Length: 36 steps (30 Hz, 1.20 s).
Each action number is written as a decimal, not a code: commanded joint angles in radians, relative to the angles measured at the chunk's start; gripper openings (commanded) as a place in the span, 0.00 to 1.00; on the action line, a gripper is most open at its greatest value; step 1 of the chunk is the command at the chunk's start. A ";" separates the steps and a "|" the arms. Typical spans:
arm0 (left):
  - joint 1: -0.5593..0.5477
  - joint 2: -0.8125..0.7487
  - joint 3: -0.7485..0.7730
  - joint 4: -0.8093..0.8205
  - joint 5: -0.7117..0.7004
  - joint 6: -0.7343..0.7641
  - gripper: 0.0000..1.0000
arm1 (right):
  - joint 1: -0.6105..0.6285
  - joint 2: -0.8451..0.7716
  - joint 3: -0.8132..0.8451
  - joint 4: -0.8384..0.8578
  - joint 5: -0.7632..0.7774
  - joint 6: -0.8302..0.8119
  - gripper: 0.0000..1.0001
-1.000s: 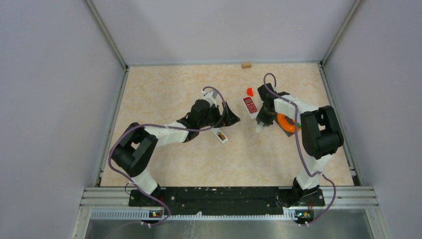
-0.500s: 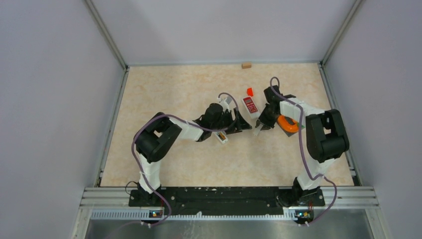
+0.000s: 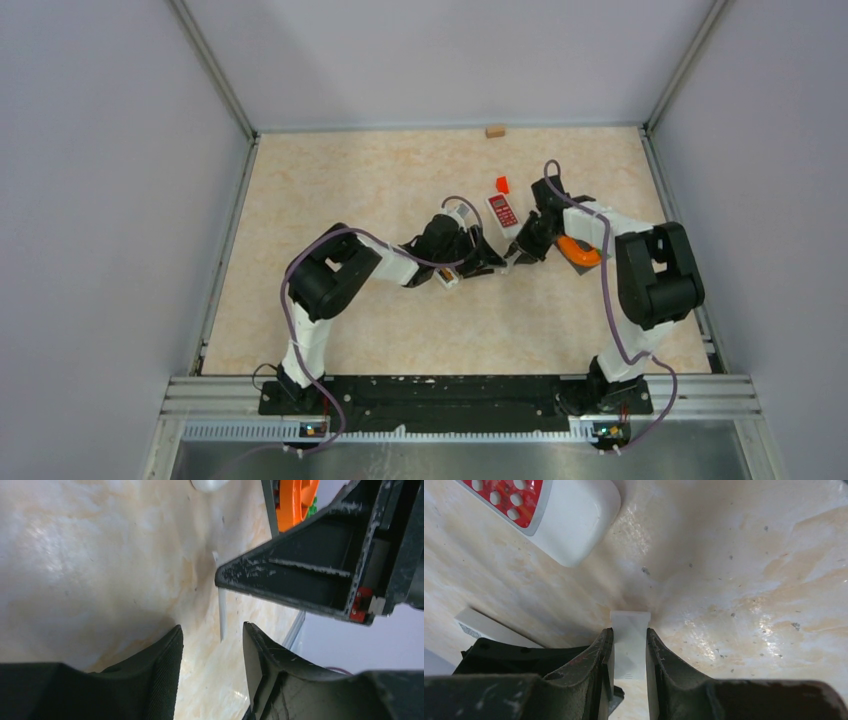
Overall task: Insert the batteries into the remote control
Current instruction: Adjust the battery cover.
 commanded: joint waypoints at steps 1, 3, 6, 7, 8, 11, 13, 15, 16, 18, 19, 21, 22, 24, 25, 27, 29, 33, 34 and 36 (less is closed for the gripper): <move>-0.003 -0.002 0.047 -0.009 -0.054 -0.030 0.50 | -0.012 -0.048 -0.013 0.045 -0.052 0.026 0.15; -0.004 0.004 0.061 -0.024 -0.060 -0.032 0.49 | -0.013 -0.048 -0.024 0.054 -0.063 0.031 0.15; -0.005 0.022 0.072 -0.034 -0.041 -0.050 0.45 | -0.013 -0.046 -0.035 0.070 -0.079 0.040 0.15; -0.006 0.027 0.071 -0.035 -0.035 -0.059 0.43 | -0.014 -0.045 -0.037 0.071 -0.081 0.042 0.15; -0.007 0.032 0.067 -0.037 -0.029 -0.070 0.42 | -0.013 -0.045 -0.040 0.076 -0.084 0.045 0.15; -0.007 0.044 0.061 -0.027 -0.002 -0.095 0.38 | -0.013 -0.040 -0.044 0.087 -0.092 0.051 0.15; -0.007 0.048 0.058 -0.021 0.010 -0.106 0.33 | -0.012 -0.038 -0.051 0.096 -0.098 0.057 0.15; -0.007 0.050 0.058 -0.013 0.019 -0.111 0.26 | -0.013 -0.038 -0.056 0.105 -0.100 0.060 0.15; -0.007 0.049 0.057 -0.010 0.022 -0.110 0.21 | -0.013 -0.037 -0.058 0.106 -0.100 0.062 0.15; -0.007 0.048 0.057 -0.005 0.029 -0.104 0.11 | -0.013 -0.034 -0.059 0.109 -0.099 0.061 0.15; -0.007 0.047 0.057 0.000 0.038 -0.098 0.05 | -0.012 -0.036 -0.059 0.108 -0.098 0.057 0.15; -0.005 0.039 0.053 -0.001 0.048 -0.072 0.00 | -0.014 -0.046 -0.057 0.104 -0.088 0.039 0.18; -0.002 0.030 0.046 -0.002 0.055 -0.052 0.00 | -0.014 -0.057 -0.056 0.102 -0.080 0.021 0.22; 0.010 0.003 0.031 -0.016 0.078 -0.002 0.00 | -0.022 -0.097 -0.065 0.112 -0.076 -0.026 0.36; 0.020 -0.010 0.031 -0.033 0.106 0.029 0.00 | -0.033 -0.120 -0.072 0.126 -0.093 -0.054 0.45; 0.044 -0.041 0.034 -0.085 0.172 0.102 0.00 | -0.054 -0.169 -0.074 0.146 -0.129 -0.128 0.61; 0.071 -0.080 0.036 -0.153 0.243 0.207 0.00 | -0.066 -0.214 -0.075 0.164 -0.176 -0.216 0.67; 0.147 -0.145 0.101 -0.401 0.448 0.418 0.00 | -0.068 -0.314 -0.131 0.252 -0.371 -0.373 0.68; 0.164 -0.167 0.121 -0.469 0.498 0.473 0.00 | -0.068 -0.351 -0.164 0.298 -0.429 -0.401 0.67; 0.192 -0.205 0.155 -0.604 0.575 0.572 0.00 | -0.065 -0.420 -0.238 0.388 -0.543 -0.425 0.67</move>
